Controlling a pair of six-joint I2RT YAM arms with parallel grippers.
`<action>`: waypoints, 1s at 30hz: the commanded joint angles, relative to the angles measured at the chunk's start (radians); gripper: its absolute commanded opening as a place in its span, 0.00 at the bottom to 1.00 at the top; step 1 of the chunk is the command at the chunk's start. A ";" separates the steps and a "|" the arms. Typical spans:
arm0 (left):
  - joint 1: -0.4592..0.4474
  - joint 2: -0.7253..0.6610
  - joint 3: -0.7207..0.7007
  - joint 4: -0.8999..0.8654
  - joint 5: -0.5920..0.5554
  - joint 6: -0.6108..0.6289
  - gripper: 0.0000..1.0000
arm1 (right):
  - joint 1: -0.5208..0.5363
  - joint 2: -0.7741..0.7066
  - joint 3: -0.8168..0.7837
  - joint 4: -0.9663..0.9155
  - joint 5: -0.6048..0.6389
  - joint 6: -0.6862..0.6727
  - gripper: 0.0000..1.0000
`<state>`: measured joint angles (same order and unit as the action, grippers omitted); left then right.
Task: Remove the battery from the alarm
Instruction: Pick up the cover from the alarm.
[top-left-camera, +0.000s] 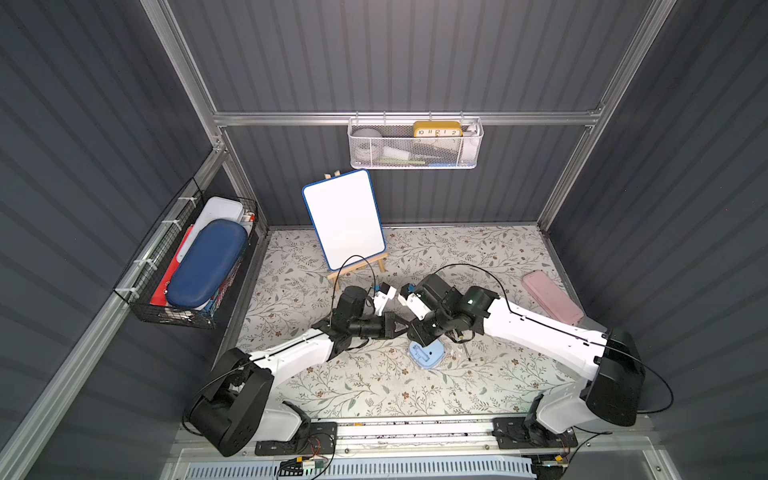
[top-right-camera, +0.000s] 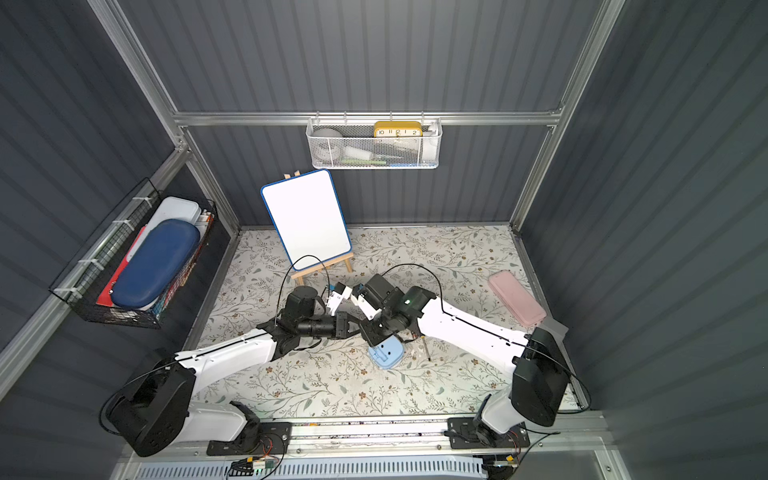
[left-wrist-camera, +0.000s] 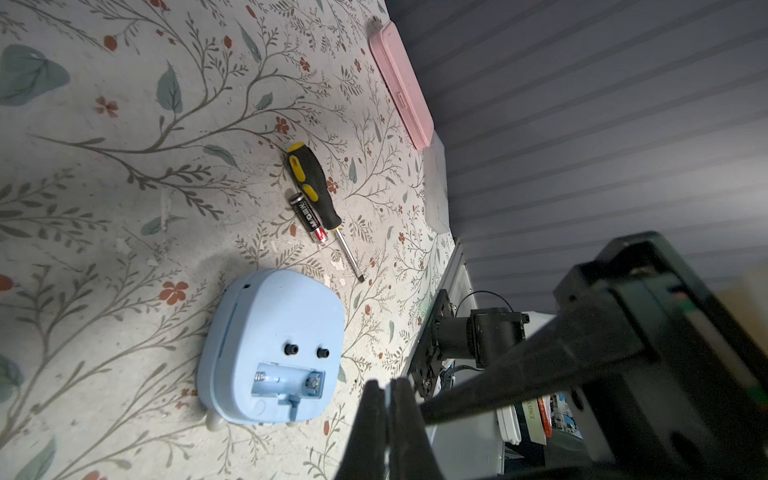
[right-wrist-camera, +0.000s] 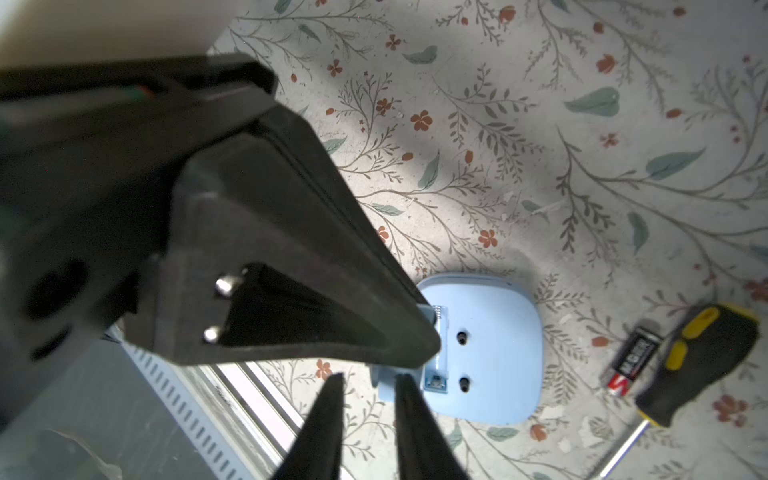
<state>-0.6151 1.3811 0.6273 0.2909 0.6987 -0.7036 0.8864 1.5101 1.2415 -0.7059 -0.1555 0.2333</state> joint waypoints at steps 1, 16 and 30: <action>0.002 -0.005 0.018 -0.040 -0.032 -0.007 0.00 | 0.005 -0.041 0.003 -0.005 0.040 0.008 0.40; 0.047 0.029 0.293 -0.428 -0.141 -0.153 0.00 | 0.216 -0.252 -0.239 0.111 0.637 -0.070 0.43; 0.071 0.033 0.352 -0.523 -0.032 -0.265 0.00 | 0.437 -0.249 -0.489 0.667 1.169 -0.404 0.52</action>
<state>-0.5526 1.4506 0.9585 -0.1886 0.6510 -0.9348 1.3193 1.2194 0.7494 -0.1699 0.9043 -0.0982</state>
